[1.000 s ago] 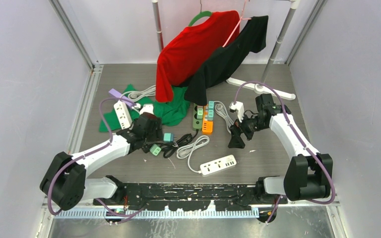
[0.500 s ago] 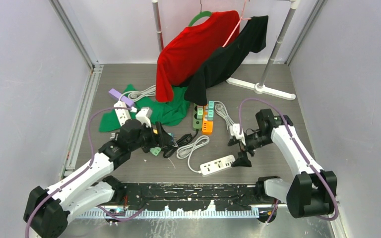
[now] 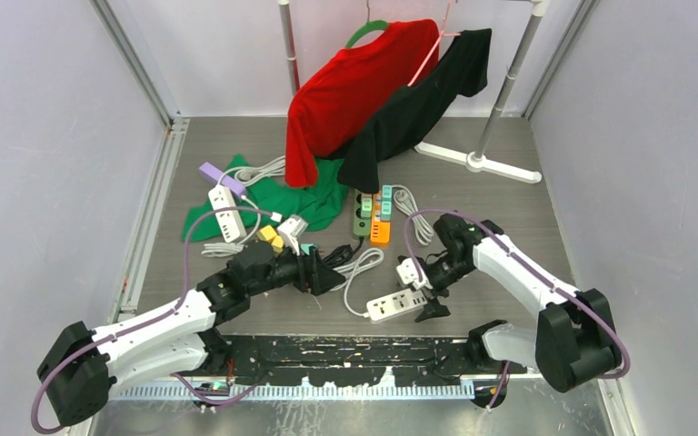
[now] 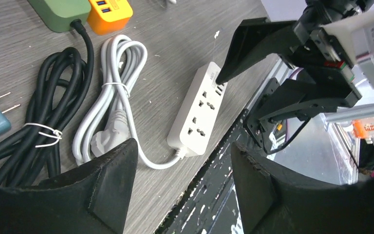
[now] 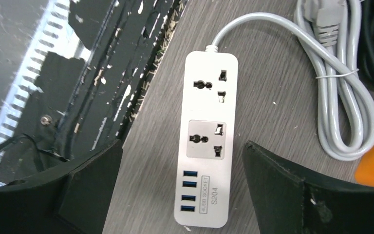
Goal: Pull the plug off the socket
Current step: Place the plug at the center of the board, then pick up the socket from the center of the board.
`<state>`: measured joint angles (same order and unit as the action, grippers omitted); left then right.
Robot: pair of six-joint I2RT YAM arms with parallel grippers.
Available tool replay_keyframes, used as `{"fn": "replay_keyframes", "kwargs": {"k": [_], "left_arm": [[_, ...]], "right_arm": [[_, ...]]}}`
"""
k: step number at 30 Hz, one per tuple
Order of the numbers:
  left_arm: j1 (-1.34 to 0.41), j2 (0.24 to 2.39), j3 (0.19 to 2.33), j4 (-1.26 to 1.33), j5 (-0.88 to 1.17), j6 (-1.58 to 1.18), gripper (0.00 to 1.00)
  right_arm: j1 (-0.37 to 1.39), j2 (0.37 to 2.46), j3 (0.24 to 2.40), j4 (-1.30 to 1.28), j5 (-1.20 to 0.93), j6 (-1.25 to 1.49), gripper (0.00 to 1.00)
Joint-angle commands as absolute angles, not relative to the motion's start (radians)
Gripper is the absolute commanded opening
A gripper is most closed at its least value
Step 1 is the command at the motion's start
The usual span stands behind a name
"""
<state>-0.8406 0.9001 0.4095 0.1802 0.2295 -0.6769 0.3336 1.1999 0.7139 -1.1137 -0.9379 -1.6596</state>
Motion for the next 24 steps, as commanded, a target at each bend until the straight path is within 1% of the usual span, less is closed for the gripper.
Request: {"fn": "replay_keyframes", "kwargs": {"k": [1, 5, 9, 15, 19, 24], "left_arm": [[-0.844, 0.873, 0.342, 0.348, 0.180, -0.724, 0.70], [-0.845, 0.866, 0.306, 0.376, 0.155, -0.738, 0.70], [-0.844, 0.862, 0.315, 0.368, 0.145, -0.719, 0.70], [-0.845, 0.853, 0.330, 0.321, 0.124, -0.689, 0.70], [-0.845, 0.844, 0.342, 0.299, 0.099, -0.652, 0.70], [-0.844, 0.850, 0.328, 0.338, 0.071, -0.609, 0.71]], "right_arm": [[0.427, 1.234, 0.710, -0.948, -0.821, -1.539, 0.97], [0.523, 1.267, 0.698, -0.825, -0.699, -1.422, 0.94], [0.611, 1.319, 0.706, -0.759, -0.607, -1.344, 0.89], [0.676, 1.380, 0.723, -0.717, -0.519, -1.296, 0.77], [0.691, 1.389, 0.738, -0.724, -0.524, -1.289, 0.66], [0.693, 1.370, 0.794, -0.814, -0.582, -1.307, 0.42]]}}
